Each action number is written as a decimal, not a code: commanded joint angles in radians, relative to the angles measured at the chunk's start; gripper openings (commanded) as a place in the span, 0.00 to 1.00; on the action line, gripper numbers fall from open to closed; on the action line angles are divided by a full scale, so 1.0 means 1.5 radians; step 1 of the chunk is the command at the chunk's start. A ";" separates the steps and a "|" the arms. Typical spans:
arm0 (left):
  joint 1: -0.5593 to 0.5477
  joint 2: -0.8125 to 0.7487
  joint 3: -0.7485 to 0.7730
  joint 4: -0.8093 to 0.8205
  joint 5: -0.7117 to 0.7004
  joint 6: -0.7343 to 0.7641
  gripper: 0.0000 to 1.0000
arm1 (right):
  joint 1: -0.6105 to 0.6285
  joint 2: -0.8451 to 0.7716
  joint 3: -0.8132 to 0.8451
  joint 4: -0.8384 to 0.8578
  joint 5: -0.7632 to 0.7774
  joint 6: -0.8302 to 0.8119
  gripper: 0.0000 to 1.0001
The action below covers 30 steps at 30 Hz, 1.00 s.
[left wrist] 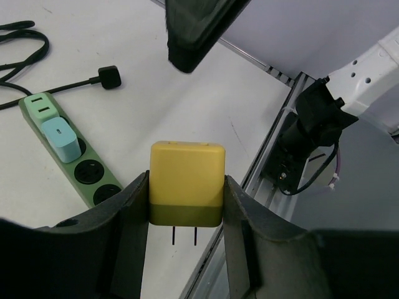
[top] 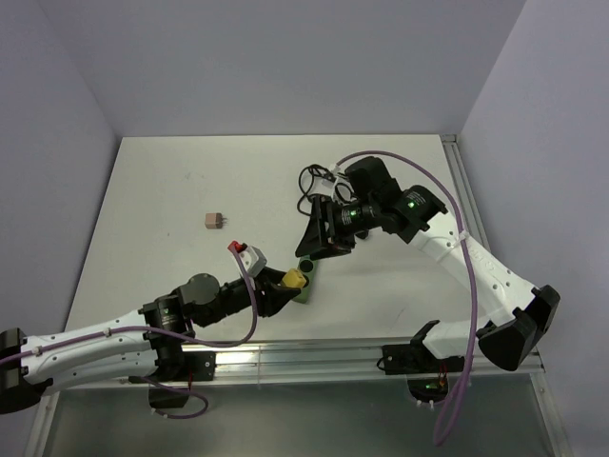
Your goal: Insert the plug
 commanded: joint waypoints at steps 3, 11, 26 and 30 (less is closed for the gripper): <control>-0.046 -0.010 -0.002 0.050 -0.077 0.039 0.00 | 0.035 0.031 0.025 -0.103 0.012 0.001 0.57; -0.059 -0.017 -0.026 0.078 -0.072 0.042 0.00 | 0.094 0.080 0.041 -0.157 0.034 -0.017 0.55; -0.061 -0.013 -0.035 0.100 -0.049 0.058 0.00 | 0.116 0.132 0.044 -0.117 -0.018 -0.009 0.47; -0.062 -0.013 -0.034 0.099 -0.038 0.061 0.00 | 0.125 0.146 0.049 -0.114 -0.020 -0.012 0.22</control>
